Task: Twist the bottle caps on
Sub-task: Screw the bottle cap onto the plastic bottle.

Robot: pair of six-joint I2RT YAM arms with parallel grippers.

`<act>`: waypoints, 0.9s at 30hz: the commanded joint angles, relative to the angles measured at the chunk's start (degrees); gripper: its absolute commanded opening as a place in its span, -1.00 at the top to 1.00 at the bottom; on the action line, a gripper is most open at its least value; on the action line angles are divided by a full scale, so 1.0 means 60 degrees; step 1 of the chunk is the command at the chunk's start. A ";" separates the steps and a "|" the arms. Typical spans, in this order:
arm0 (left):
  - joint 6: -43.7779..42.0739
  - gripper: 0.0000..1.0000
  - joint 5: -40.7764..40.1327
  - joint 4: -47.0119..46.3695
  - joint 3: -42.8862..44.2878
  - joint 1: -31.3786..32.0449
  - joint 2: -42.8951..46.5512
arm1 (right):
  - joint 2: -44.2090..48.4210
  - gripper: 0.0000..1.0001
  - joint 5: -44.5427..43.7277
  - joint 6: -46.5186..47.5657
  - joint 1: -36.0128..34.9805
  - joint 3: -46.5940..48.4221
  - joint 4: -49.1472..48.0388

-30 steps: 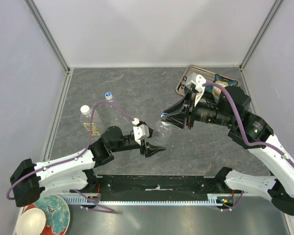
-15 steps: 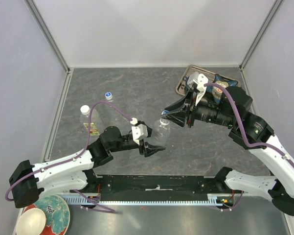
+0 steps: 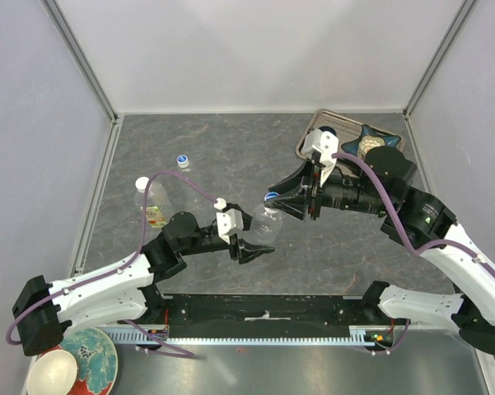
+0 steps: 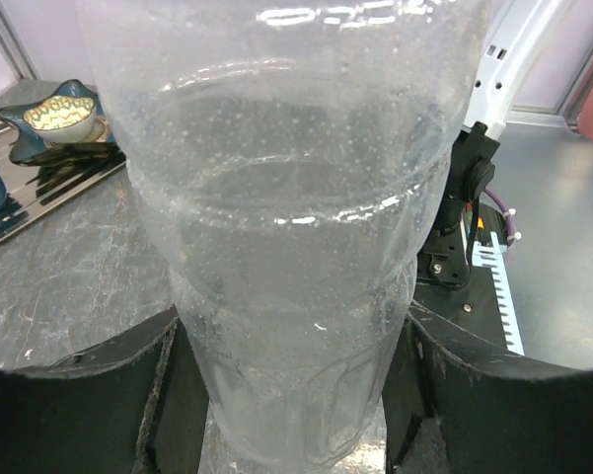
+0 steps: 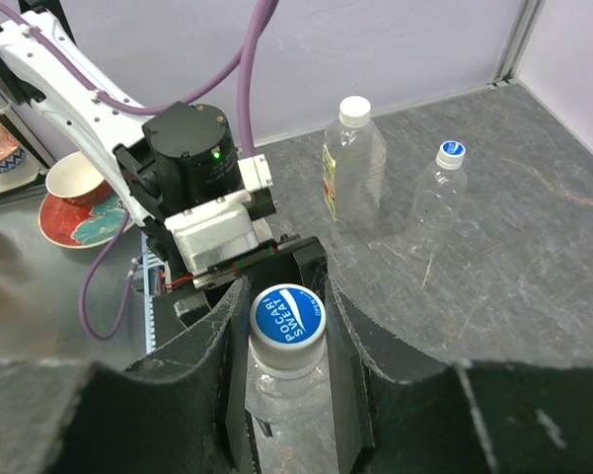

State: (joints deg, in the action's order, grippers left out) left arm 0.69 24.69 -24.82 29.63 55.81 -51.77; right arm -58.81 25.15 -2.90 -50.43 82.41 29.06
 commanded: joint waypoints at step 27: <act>0.1160 0.96 -0.0819 -0.0844 0.0130 -0.0718 0.1187 | -0.0028 0.76 -0.0441 -0.1188 -0.0397 -0.1284 -0.2207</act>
State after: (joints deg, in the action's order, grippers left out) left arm 4.45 23.57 -23.73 28.47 52.42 -45.98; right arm -58.41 21.23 -7.75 -51.00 77.10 15.92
